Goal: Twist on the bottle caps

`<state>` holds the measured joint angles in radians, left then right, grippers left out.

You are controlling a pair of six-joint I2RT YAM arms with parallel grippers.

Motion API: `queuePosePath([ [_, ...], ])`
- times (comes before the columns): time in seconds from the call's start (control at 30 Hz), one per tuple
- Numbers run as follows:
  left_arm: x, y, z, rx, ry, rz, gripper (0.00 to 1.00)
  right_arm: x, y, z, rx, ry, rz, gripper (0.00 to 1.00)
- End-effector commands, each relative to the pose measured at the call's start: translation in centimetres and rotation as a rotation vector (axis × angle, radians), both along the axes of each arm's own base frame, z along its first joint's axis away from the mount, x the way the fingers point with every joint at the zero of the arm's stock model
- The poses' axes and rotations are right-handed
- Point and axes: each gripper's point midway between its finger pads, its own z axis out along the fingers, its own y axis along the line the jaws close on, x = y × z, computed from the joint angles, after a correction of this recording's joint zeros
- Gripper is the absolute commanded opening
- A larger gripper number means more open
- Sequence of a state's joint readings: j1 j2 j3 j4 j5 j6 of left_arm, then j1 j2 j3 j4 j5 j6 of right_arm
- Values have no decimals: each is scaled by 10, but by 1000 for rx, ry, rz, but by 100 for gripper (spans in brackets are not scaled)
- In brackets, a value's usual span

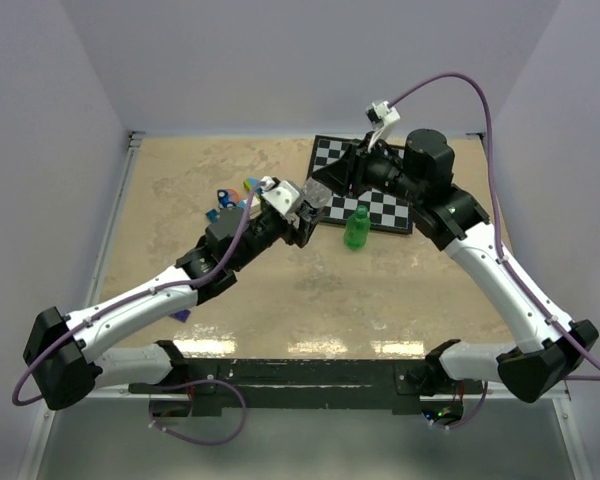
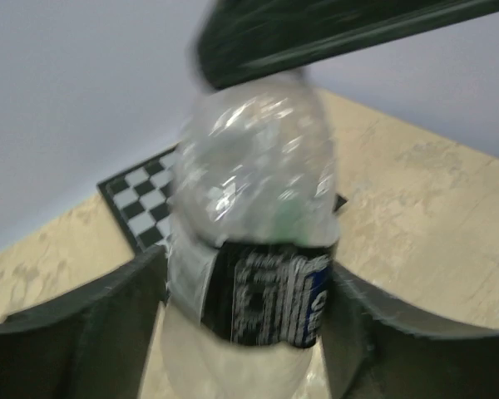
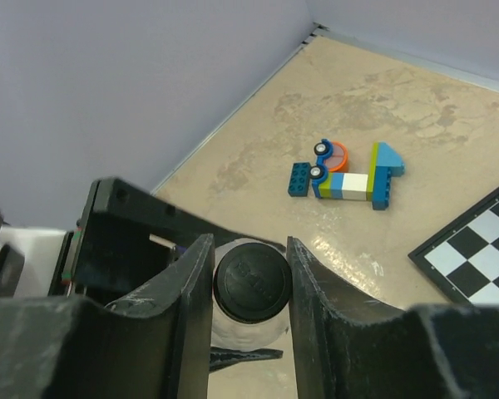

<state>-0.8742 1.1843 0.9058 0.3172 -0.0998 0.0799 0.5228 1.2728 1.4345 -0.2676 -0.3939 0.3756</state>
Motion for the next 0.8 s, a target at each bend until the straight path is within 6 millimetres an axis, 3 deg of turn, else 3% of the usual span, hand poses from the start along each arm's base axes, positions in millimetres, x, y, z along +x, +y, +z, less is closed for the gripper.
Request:
queuePosePath([
  [0.0, 14, 47, -12, -144, 147, 114, 84, 14, -31, 9, -106, -212, -127, 0],
  [0.1, 14, 73, -39, -132, 213, 185, 95, 21, -38, -11, -177, -268, -151, 0],
  [0.37, 3, 144, -81, -66, 266, 396, 98, 31, -30, -68, -239, -333, -173, 0],
  [0.57, -6, 177, -76, -84, 209, 508, 97, 38, -16, -131, -341, -326, -213, 0],
  [0.77, -13, 192, -58, -84, 144, 544, 95, 46, -18, -166, -375, -303, -278, 0],
])
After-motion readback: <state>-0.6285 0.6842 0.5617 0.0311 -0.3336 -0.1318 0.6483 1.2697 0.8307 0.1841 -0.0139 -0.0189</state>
